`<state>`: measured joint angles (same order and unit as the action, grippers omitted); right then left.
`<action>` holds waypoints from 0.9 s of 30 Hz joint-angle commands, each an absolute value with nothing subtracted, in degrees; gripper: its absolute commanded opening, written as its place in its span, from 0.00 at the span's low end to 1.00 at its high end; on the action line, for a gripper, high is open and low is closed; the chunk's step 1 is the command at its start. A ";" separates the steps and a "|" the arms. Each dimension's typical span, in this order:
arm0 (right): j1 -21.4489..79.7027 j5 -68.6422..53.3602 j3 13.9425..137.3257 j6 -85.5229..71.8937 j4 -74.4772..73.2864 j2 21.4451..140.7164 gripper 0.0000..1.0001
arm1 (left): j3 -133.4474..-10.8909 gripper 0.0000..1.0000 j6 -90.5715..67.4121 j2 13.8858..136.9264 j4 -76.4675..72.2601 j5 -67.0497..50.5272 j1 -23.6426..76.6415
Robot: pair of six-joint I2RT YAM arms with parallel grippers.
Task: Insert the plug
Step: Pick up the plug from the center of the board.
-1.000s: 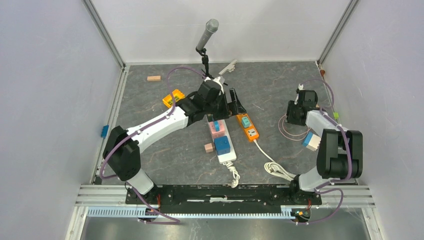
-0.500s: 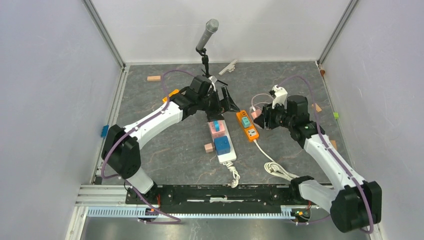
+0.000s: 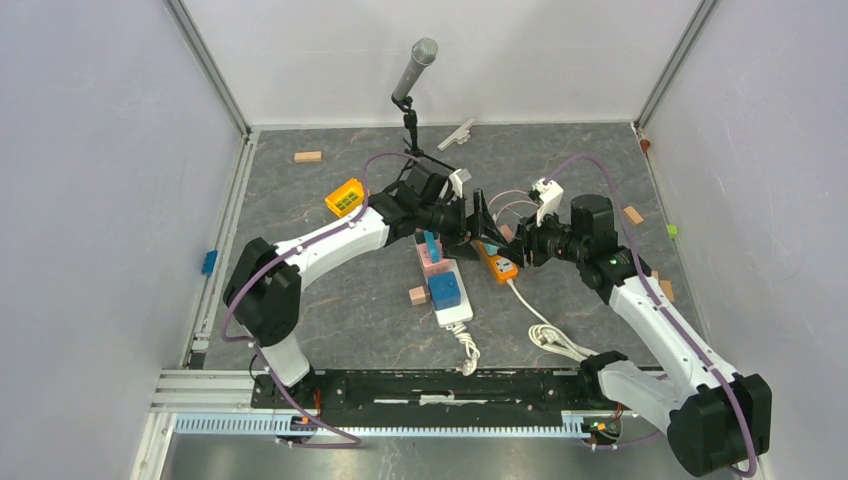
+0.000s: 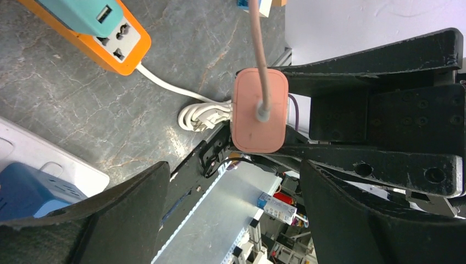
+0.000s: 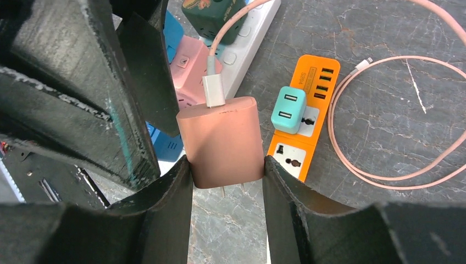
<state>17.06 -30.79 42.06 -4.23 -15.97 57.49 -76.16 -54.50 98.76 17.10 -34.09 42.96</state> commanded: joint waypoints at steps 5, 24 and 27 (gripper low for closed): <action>18.00 -33.63 45.20 -3.18 -14.83 57.42 0.00 | -76.44 0.94 -53.77 95.04 15.77 -32.59 43.33; 21.37 -33.61 45.49 -3.88 -14.09 58.12 0.00 | -81.05 0.49 -56.49 101.02 15.74 -34.70 43.90; 21.39 -32.60 45.66 -4.32 -13.93 58.19 0.00 | -80.43 0.60 -55.80 100.52 16.84 -34.74 44.03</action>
